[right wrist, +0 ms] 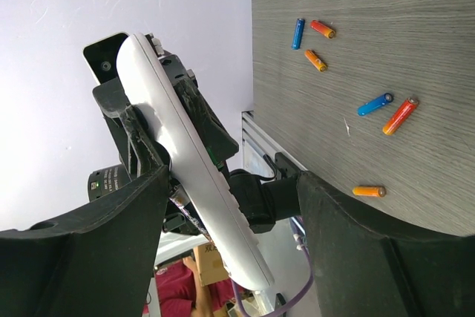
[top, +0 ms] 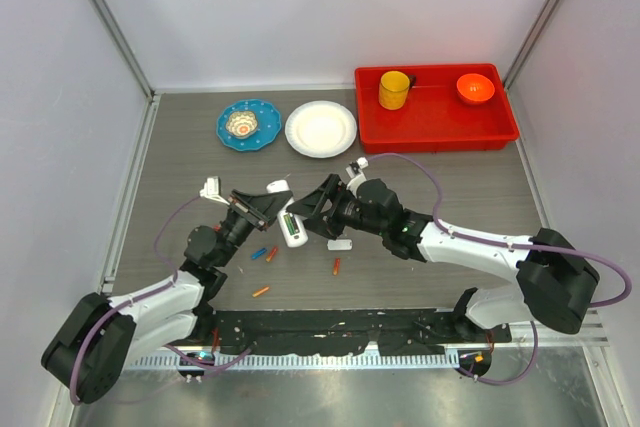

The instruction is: Load the batteries into the remote control

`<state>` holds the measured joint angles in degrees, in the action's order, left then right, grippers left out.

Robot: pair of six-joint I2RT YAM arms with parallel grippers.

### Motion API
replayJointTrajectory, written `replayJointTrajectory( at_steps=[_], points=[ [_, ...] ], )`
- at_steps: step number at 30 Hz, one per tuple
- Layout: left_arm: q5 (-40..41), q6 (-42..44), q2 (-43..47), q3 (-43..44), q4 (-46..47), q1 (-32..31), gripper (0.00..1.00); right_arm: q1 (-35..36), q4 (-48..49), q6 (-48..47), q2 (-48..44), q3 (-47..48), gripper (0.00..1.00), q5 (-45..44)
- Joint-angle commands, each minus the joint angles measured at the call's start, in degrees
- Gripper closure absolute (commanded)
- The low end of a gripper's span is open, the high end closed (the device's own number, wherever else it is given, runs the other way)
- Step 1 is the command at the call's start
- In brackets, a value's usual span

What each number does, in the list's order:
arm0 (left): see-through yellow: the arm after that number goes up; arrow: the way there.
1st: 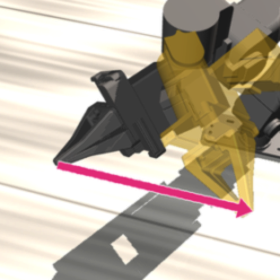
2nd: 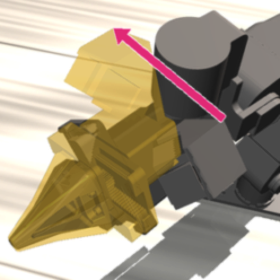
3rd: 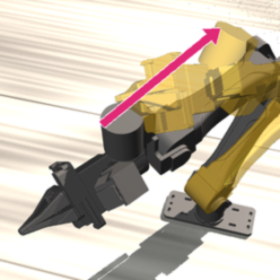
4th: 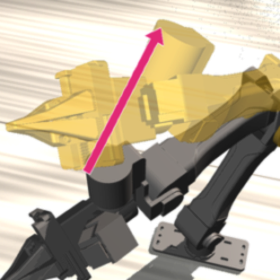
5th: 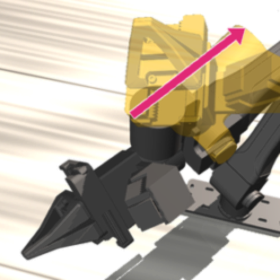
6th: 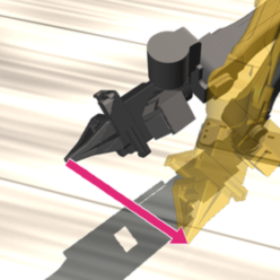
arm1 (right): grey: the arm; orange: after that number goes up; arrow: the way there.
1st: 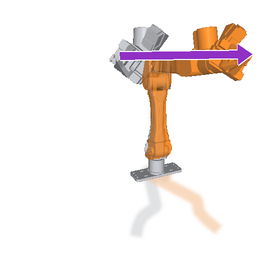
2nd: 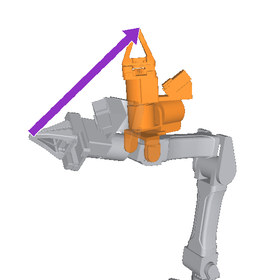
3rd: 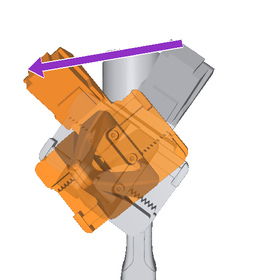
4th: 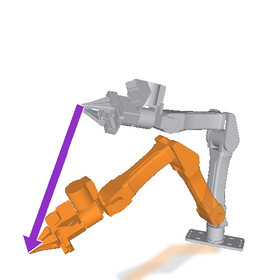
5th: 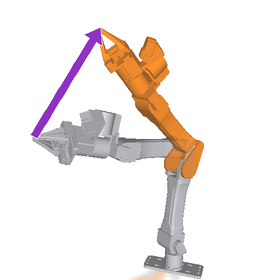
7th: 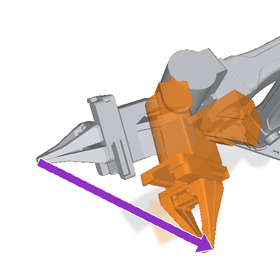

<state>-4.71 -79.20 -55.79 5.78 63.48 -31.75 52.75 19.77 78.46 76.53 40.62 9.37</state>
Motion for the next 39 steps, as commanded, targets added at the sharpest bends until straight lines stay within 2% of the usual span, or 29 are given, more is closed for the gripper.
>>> replayJointTrajectory(
  at_steps=[1, 39],
  points=[
    [0.67, -0.34, 2.35, 1.86, 3.76, 0.2, 1.0, -0.11, 1.68, 0.47, 0.28, 0.51, 0.27, 0.65],
    [2.08, 1.59, 3.94, 4.59, 0.59, 0.2, 1.0, 1.65, 0.8, -0.67, -1.47, -3.88, 0.32, 1.53]
  ],
)
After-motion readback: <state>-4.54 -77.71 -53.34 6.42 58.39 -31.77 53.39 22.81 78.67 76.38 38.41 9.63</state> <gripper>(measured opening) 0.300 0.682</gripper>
